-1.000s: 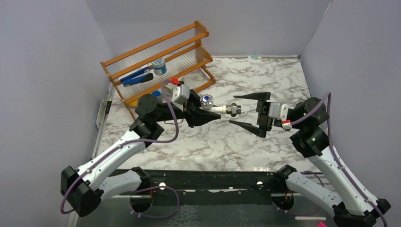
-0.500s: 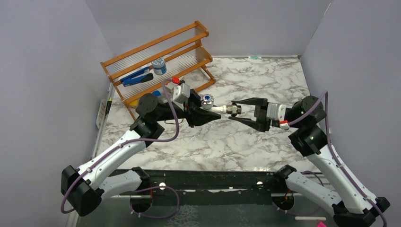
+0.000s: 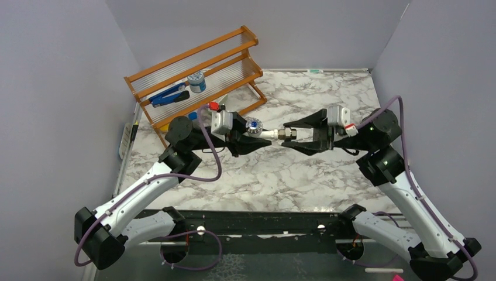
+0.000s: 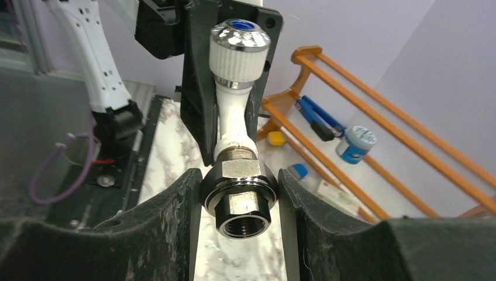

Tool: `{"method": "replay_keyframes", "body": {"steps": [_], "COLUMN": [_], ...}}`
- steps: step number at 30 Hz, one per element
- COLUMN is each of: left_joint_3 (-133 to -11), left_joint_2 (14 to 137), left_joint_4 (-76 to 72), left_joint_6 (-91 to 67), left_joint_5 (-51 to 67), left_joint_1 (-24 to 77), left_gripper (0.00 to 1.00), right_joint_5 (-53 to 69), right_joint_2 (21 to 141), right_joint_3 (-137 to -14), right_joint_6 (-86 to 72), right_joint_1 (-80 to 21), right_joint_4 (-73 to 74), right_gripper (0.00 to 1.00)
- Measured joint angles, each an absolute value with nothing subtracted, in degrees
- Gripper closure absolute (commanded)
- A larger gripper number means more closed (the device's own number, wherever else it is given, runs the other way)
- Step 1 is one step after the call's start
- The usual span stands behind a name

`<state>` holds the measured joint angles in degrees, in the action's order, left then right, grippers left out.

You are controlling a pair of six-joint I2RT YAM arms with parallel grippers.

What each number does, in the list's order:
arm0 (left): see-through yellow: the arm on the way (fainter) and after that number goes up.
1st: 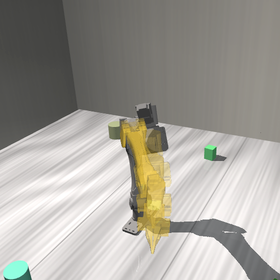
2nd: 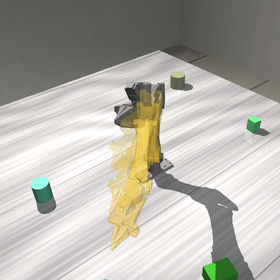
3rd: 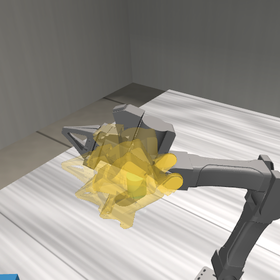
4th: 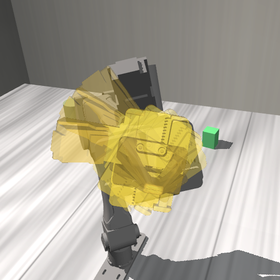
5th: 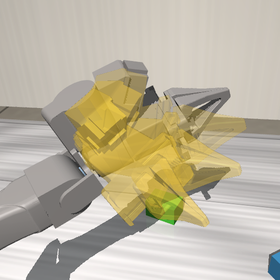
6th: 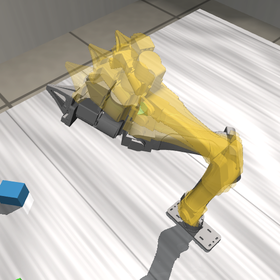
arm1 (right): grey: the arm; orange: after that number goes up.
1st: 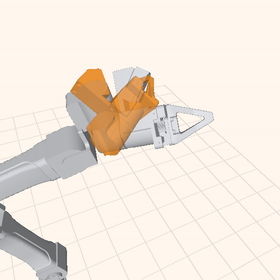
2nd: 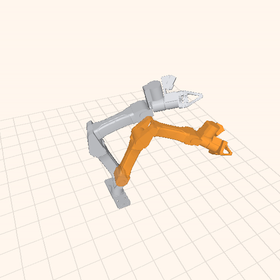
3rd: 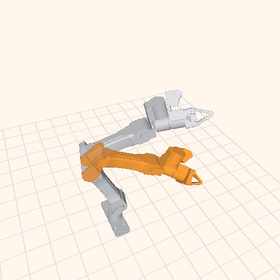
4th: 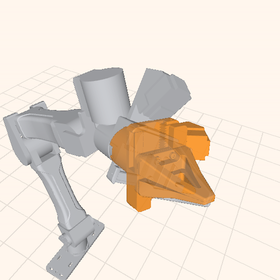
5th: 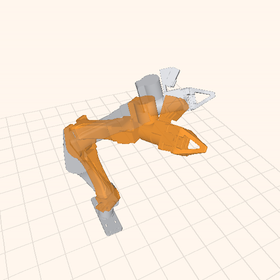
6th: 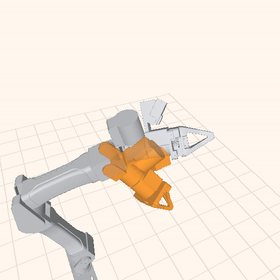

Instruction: Install the water faucets

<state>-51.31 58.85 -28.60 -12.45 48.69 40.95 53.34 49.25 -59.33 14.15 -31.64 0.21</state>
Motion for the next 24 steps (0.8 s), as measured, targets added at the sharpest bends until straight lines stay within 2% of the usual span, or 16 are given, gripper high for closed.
{"method": "replay_keyframes", "body": {"steps": [8, 14, 16, 18, 21, 24], "left_joint_3": [-49.6, -48.9, -48.9, -48.9, -48.8, -48.8], "left_joint_2": [56.9, 56.4, 56.4, 56.3, 56.3, 56.3], "left_joint_4": [-28.6, -27.9, -27.8, -27.7, -27.7, -27.7], "left_joint_6": [5.7, 17.0, 19.2, 20.7, 22.2, 22.7], "left_joint_5": [51.9, 53.4, 53.4, 53.5, 53.7, 53.8], "left_joint_1": [40.8, 40.8, 40.8, 40.8, 40.9, 40.9], "left_gripper": [1.00, 1.00, 1.00, 1.00, 1.00, 1.00], "right_joint_5": [54.2, 52.8, 52.4, 51.9, 51.5, 51.4], "right_joint_2": [51.7, 51.6, 51.8, 52.0, 52.1, 51.6], "right_joint_3": [-61.0, -60.1, -60.1, -60.1, -60.1, -59.8], "right_joint_6": [-5.8, -17.1, -19.6, -21.8, -24.0, -25.1], "right_joint_1": [-31.4, -31.2, -31.2, -31.2, -31.2, -31.2], "right_joint_4": [0.6, 0.6, 0.9, 1.4, 1.7, 1.3], "right_gripper": [0.99, 0.97, 0.90, 0.78, 0.55, 0.40]}}
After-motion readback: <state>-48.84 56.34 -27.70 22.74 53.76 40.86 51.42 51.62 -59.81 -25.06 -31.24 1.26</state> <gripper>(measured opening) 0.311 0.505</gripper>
